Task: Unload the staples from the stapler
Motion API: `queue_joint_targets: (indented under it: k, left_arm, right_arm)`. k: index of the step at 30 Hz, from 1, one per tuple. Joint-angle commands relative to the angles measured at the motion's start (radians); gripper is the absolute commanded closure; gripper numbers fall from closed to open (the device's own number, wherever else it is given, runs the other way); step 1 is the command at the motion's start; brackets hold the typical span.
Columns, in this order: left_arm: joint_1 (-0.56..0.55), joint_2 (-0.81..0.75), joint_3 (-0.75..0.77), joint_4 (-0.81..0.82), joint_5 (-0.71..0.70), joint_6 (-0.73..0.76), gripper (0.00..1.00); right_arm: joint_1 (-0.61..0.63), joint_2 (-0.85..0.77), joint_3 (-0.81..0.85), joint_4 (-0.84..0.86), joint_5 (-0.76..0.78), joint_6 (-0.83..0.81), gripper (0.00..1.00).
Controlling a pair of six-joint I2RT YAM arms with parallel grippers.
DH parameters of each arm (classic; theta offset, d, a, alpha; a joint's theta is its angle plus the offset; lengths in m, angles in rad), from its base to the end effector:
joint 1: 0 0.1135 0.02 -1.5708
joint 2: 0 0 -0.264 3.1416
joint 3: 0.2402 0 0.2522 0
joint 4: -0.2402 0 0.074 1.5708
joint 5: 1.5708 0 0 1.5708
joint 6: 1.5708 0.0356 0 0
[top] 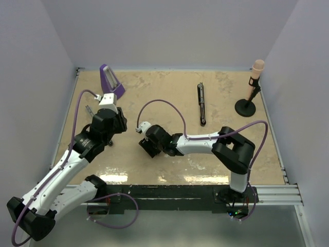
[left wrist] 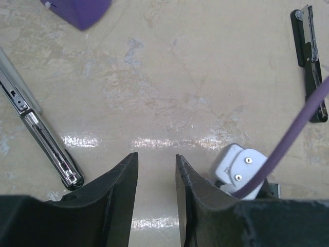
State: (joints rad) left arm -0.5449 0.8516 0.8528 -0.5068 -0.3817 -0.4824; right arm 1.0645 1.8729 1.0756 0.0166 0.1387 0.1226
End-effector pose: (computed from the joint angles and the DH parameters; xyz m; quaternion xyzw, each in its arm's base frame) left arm 0.1648 -0.0844 0.3206 -0.0698 0.8484 -0.1026 0.5145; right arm 0.1935 0.3389 0.1553 -0.3940 0.8326 0.1617 0.3540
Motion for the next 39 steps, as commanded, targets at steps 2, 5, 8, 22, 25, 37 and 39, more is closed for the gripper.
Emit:
queue_joint_targets:
  k: [2, 5, 8, 22, 25, 37, 39]
  left_arm:
    - [0.020, 0.026, 0.057, -0.021, 0.067, -0.036, 0.59]
    - [0.029, 0.033, 0.046, -0.015, 0.095, -0.038, 0.58]
    - [0.042, 0.053, 0.017, 0.005, 0.158, -0.045, 0.58]
    - [0.160, 0.121, -0.020, 0.062, 0.438, -0.022, 0.58]
    - [0.164, 0.118, -0.023, 0.059, 0.438, -0.019, 0.58]
    - [0.168, 0.148, -0.049, 0.088, 0.455, -0.022, 0.58]
    - [0.168, 0.153, -0.051, 0.091, 0.460, -0.022, 0.58]
  right_arm:
    - [-0.011, -0.156, -0.029, -0.047, 0.050, 0.015, 0.35]
    - [-0.012, -0.196, -0.032, -0.113, 0.050, 0.022, 0.30]
    - [-0.014, -0.210, -0.031, -0.185, 0.015, 0.025, 0.24]
    - [-0.150, -0.228, -0.098, -0.247, -0.137, 0.031, 0.02]
    - [-0.178, -0.218, -0.108, -0.245, -0.169, 0.037, 0.02]
    - [-0.190, -0.212, -0.155, -0.264, -0.211, 0.094, 0.03]
    - [-0.189, -0.207, -0.160, -0.271, -0.211, 0.120, 0.04]
